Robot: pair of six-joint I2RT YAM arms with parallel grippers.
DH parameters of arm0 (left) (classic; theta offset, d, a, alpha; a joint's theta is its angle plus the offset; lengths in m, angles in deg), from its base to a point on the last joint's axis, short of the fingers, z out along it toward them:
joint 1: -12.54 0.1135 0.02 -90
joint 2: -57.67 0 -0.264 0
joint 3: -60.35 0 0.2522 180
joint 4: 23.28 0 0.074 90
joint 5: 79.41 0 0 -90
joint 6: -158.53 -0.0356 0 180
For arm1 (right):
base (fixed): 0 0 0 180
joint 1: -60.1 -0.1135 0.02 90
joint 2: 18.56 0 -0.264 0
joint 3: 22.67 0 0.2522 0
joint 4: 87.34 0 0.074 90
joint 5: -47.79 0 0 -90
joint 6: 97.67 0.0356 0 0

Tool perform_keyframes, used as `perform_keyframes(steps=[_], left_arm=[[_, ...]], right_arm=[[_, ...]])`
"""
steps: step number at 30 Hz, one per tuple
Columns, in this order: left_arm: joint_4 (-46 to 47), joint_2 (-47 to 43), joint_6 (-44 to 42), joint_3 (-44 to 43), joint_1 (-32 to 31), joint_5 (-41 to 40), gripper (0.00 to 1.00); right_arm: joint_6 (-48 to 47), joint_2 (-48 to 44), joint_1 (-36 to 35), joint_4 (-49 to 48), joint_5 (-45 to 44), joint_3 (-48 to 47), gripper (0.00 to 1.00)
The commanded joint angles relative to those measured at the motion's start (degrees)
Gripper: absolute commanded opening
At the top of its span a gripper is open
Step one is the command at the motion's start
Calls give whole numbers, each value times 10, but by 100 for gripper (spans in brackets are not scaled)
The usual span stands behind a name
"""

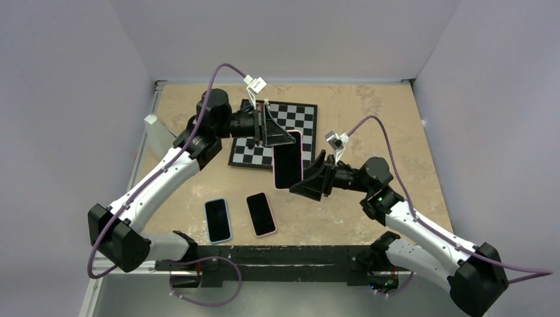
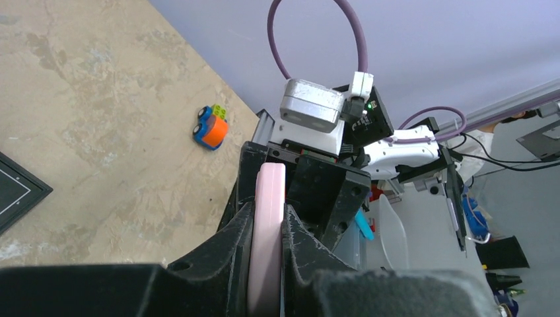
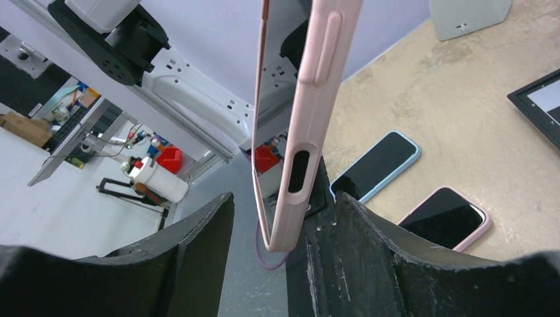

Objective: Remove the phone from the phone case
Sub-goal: Pick up the phone at the center of the board.

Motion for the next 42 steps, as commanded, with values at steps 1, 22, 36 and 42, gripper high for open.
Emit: perform_keyframes(steps=[1,22,36,42], left_arm=[[48,-21,28,13,1,28,0],[76,-54,86,99,-24,-29,17],[-6,-37,22,-20,2,38,0],[1,-47,6,-20,3,70,0]], right_arm=[[25,7,1,-70,6,-21,63],[89,75,9,-159,11,-53,0],[-21,40,9,-5,136,-90,62],[-40,23,9,-1,152,-92,58]])
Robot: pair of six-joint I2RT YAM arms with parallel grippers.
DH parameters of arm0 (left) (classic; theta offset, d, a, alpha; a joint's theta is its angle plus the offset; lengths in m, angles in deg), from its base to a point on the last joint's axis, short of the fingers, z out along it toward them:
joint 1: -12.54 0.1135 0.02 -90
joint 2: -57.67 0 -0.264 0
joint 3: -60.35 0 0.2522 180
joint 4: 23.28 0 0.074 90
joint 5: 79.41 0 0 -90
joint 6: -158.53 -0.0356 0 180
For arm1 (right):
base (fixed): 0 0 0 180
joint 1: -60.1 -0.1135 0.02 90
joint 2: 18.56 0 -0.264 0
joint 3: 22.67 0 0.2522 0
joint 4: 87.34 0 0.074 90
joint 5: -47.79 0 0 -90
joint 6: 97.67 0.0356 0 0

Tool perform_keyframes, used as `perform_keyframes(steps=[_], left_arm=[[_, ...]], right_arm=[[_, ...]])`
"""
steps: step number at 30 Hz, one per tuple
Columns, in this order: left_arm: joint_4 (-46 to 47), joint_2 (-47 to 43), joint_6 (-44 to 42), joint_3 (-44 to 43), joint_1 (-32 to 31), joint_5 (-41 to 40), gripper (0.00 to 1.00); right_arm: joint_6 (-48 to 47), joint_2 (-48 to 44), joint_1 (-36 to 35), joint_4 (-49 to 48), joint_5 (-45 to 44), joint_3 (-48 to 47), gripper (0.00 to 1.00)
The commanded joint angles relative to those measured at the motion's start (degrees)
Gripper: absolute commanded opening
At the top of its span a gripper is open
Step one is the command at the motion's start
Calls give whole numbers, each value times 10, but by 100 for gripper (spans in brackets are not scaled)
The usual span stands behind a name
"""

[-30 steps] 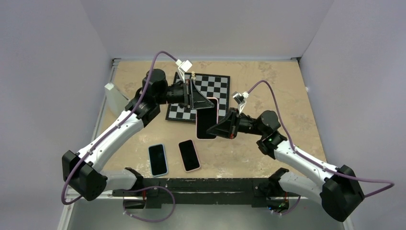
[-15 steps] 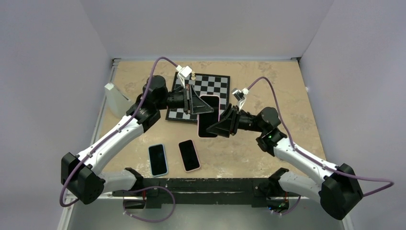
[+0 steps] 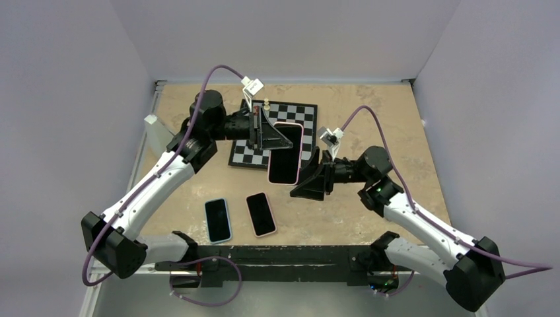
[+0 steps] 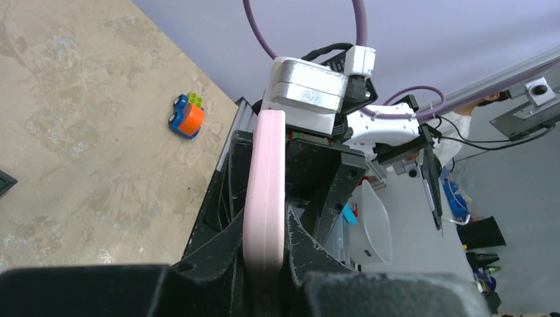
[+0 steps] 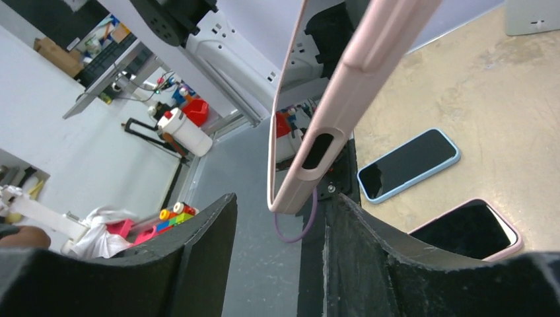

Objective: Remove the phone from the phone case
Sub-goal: Pick up the phone at the center of the board, then remove the phone case from the phone.

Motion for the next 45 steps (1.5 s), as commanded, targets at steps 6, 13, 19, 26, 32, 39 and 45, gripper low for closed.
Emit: perform_keyframes(steps=[6,13,19,26,32,39,45], left_arm=[[24,-17,-2,-18,2,47,0],[77,-15,31,-7,2,53,0],[97,-10,76,0,2,65,0],[296,28,343,69,0,106,0],[371,38,408,102,-10,101,0],[442,51,460,110,-25,103,0],[483,52,486,116,-31,97,0]], right_arm=[[-29,-13,1,-24,28,-34,48],[-16,12,1,-64,23,-42,31],[-37,23,0,-90,35,-40,0],[-260,-62,-27,33,-62,-64,0],[-347,-27,-42,126,-85,-163,0],[-395,17,-49,157,-98,-224,0],[-433,33,-49,216,-200,-264,0]])
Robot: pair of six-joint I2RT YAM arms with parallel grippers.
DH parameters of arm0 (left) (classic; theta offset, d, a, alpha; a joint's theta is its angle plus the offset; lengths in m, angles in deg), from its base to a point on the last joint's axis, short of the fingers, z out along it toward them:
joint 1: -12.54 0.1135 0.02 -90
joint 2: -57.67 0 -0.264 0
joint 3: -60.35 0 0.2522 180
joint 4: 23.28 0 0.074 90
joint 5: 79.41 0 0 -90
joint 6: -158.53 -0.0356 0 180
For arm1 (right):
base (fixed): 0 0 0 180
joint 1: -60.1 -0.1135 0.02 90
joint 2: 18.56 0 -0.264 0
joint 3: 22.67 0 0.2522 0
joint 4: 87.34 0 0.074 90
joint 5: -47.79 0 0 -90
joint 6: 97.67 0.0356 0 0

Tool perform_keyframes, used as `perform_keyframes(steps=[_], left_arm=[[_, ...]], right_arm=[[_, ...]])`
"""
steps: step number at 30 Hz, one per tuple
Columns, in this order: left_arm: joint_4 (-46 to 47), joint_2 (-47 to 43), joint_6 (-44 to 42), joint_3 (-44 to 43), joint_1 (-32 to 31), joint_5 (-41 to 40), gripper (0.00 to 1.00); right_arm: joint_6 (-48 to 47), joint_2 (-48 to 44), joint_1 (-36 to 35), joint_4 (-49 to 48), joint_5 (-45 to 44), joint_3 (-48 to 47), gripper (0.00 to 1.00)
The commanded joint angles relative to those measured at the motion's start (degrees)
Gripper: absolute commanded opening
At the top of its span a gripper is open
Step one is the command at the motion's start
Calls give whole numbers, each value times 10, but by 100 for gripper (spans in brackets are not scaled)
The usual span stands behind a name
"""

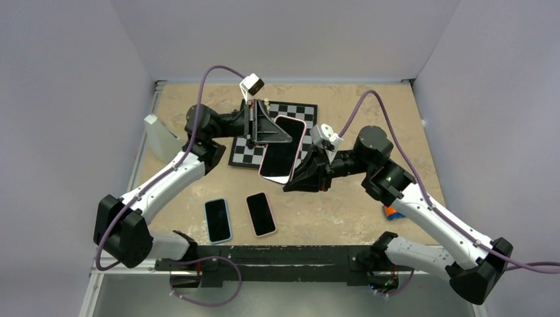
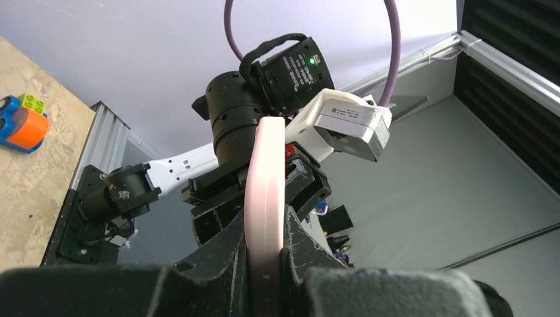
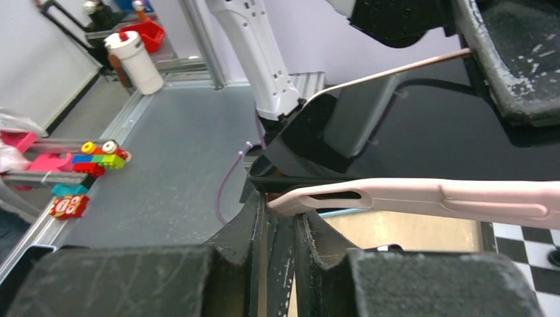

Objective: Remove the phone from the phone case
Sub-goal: Remove the phone case from the phone.

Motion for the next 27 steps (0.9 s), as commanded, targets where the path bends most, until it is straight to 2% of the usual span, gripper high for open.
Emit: perform_keyframes(steps=[1,3,5,6,8,11,15,18,21,23,25,27], left_arm=[[39,6,63,17,-38,-14,0],[109,5,92,25,-37,-39,0],[156,-1,98,39,-38,-84,0],[163,-6,88,49,-38,-107,0],[157,-16,59,68,-38,-143,0],[154,-18,32,78,-37,-187,0],[142,-33,-24,105,-38,-274,0],[140,-43,-53,121,-38,-339,0],[153,-34,-61,110,-36,-354,0],[127,-31,-83,89,-36,-335,0],[89,-38,-112,85,-35,-327,0],[52,-49,-146,84,-31,-317,0]], right_arm=[[-86,15,9,-68,-258,-55,0],[-61,1,1,-71,-415,-32,0],[-39,-9,-18,-49,-653,-13,0],[-18,-11,-20,-33,-722,-6,0],[3,-17,-22,-13,-762,8,0],[42,-21,-23,24,-721,12,0],[91,-56,-22,-6,-519,44,2],[145,-89,-23,-55,-398,79,19],[192,-130,-22,-101,-354,124,45],[200,-149,-22,-59,-365,118,55],[204,-153,-21,27,-400,86,62],[205,-146,-18,134,-426,34,63]])
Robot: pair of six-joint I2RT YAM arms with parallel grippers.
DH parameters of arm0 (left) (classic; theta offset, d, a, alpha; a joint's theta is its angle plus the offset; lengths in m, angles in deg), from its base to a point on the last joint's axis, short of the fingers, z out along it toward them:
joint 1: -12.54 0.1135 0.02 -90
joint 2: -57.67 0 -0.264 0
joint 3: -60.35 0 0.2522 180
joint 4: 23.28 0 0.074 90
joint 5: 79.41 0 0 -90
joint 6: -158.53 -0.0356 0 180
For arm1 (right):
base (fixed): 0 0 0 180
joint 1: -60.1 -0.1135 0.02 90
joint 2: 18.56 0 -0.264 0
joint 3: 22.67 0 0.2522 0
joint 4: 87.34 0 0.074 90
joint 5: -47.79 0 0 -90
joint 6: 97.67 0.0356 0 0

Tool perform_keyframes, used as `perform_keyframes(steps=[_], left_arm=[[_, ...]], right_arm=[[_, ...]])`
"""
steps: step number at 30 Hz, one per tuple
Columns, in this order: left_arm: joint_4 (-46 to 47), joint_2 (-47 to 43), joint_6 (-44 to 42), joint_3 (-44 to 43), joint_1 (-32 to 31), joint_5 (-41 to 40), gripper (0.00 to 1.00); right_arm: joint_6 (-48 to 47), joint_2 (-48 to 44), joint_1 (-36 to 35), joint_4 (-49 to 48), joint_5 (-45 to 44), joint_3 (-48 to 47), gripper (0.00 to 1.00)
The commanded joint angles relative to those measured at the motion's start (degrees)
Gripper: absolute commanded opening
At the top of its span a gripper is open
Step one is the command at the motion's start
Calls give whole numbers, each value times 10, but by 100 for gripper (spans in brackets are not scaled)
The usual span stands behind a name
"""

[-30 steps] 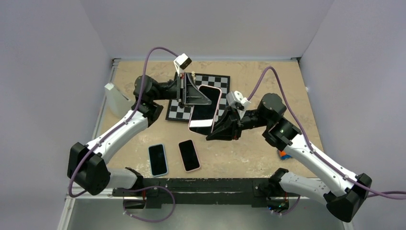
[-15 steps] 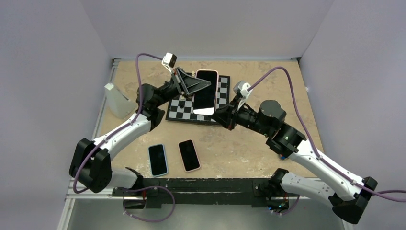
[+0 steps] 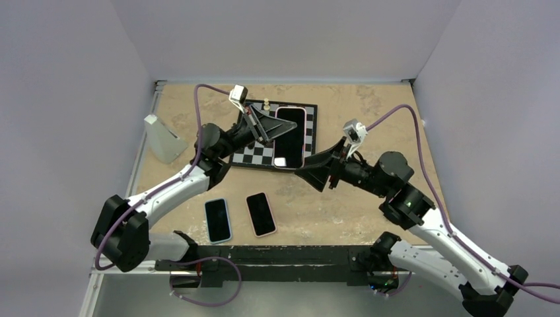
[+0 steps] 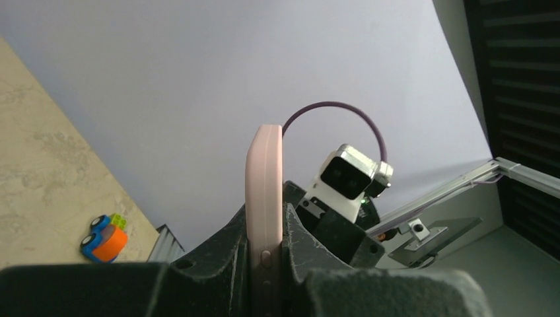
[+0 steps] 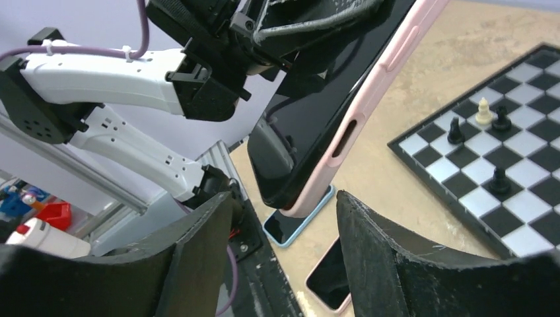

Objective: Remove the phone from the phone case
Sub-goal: Remove the phone case from the phone.

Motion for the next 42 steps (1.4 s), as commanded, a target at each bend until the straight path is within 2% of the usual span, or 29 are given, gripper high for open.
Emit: perform_keyframes(steps=[1,4,6,8,13,22,29,36,42], left_arm=[[-45,-41,-83,-37,5,14,0],[-108,-60,-149,-45,7,28,0],[-137,-74,-179,-49,6,31,0],[-167,-86,-204,-51,6,27,0],[-181,-93,-210,-50,6,28,0],[-155,-82,-190,-45,7,44,0],[-146,-85,-184,-43,6,49,0],[-182,-86,-200,-44,6,44,0],[-178,-79,-193,-45,6,47,0]], right_arm=[[27,4,6,167,-44,-97,63],[38,9,7,250,-35,-141,64],[60,7,8,258,-25,-153,63],[77,13,8,248,0,-157,62],[117,47,8,157,74,-123,44],[139,73,9,113,66,-92,38],[142,70,9,132,26,-74,41],[118,51,10,155,9,-101,49],[123,64,10,139,23,-96,48]])
